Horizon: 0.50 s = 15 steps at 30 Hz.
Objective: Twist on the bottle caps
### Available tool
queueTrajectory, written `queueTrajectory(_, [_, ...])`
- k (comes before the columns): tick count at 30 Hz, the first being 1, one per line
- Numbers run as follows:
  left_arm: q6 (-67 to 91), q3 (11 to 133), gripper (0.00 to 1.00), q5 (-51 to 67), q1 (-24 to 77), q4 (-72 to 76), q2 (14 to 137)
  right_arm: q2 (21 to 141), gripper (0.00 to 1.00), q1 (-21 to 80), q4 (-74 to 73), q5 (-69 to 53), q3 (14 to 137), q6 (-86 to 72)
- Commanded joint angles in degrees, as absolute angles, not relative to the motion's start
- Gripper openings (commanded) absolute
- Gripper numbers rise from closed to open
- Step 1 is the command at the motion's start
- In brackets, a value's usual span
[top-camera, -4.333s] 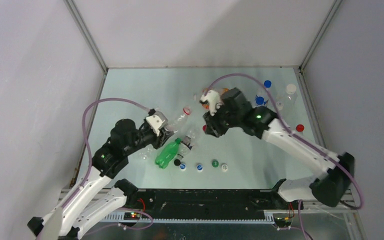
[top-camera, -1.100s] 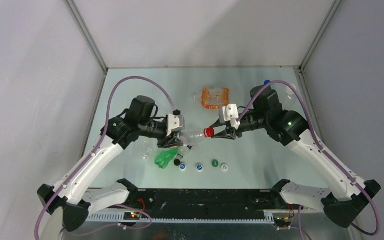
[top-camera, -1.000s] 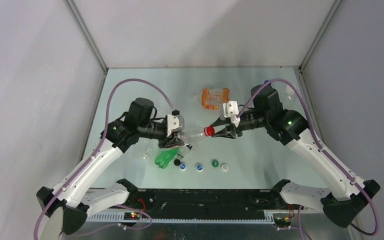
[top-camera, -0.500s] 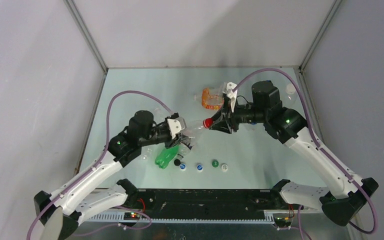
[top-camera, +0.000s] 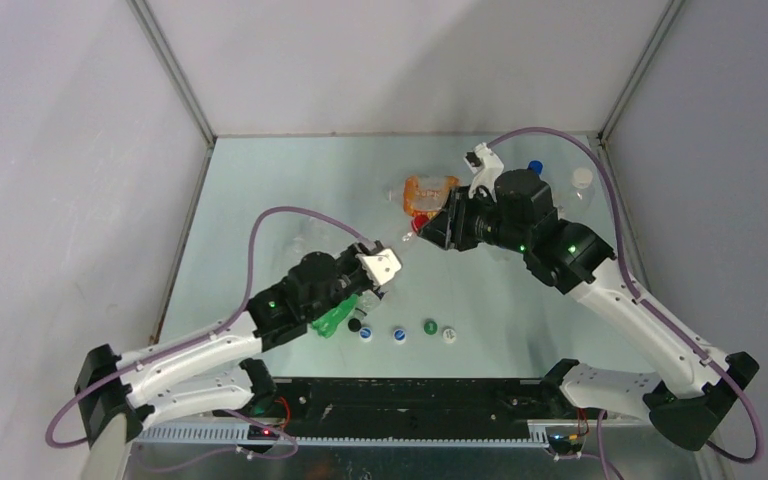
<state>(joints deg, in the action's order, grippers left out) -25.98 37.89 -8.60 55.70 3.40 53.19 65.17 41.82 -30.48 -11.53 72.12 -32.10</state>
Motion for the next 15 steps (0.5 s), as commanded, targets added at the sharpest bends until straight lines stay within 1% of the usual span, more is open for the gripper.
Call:
queueTrajectory(1, [-30.2, 39.3, 0.09, -16.0, 60.9, 24.2, 55.3, 66.7, 0.19, 43.5, -30.6, -5.0, 72.0, -43.5])
queueTrajectory(2, [-29.8, 39.1, 0.08, -16.4, 60.9, 24.3, 55.4, 66.4, 0.27, 43.4, -30.1, -5.0, 72.0, -42.8])
queueTrajectory(3, [-29.3, 38.6, 0.06, -16.9, 60.8, 24.0, 55.4, 65.6, 0.32, 43.1, -28.6, -5.9, 72.0, -41.6])
queueTrajectory(4, [-29.1, 38.4, 0.06, -16.9, 60.4, 22.6, 55.1, 65.1, 0.43, 42.9, -27.9, -6.6, 72.0, -38.0])
queueTrajectory(5, [-28.1, 38.3, 0.05, -15.9, 59.9, 21.5, 54.6, 63.9, 0.5, 42.5, -26.4, -8.4, 72.0, -36.2])
queueTrajectory(6, [-26.6, 38.4, 0.05, -15.1, 58.4, 18.8, 54.2, 63.2, 0.65, 42.2, -25.8, -10.7, 72.0, -32.1])
queueTrajectory(7, [-25.8, 38.4, 0.05, -12.7, 57.7, 17.4, 53.5, 61.9, 0.72, 41.2, -25.1, -12.1, 72.0, -30.2])
queueTrajectory(8, [-24.3, 38.4, 0.05, -11.2, 55.8, 15.0, 53.1, 61.3, 0.82, 40.6, -25.1, -14.9, 72.0, -26.5])
queueTrajectory(10, [-23.2, 38.7, 0.05, -5.9, 53.1, 10.5, 51.9, 59.1, 0.89, 38.4, -25.9, -20.0, 72.0, -20.5])
queueTrajectory(11, [-23.0, 39.2, 0.05, -2.3, 52.2, 9.0, 51.3, 58.6, 0.9, 36.9, -26.3, -21.6, 72.0, -18.0])
queueTrajectory(12, [-22.6, 40.4, 0.05, 3.5, 50.2, 5.6, 51.0, 57.6, 0.91, 36.2, -27.1, -25.0, 72.0, -13.0])
queueTrajectory(13, [-22.5, 41.0, 0.05, 6.3, 49.2, 3.7, 51.1, 57.2, 0.92, 35.0, -27.5, -26.8, 72.0, -7.8])
queueTrajectory(14, [-22.4, 42.6, 0.05, 12.4, 47.0, -0.3, 51.5, 56.2, 0.92, 34.0, -28.6, -30.6, 72.0, -4.6])
queueTrajectory(15, [-22.5, 43.5, 0.05, 15.4, 45.0, -4.7, 51.8, 55.8, 0.92, 33.8, -29.2, -32.3, 72.0, 2.1])
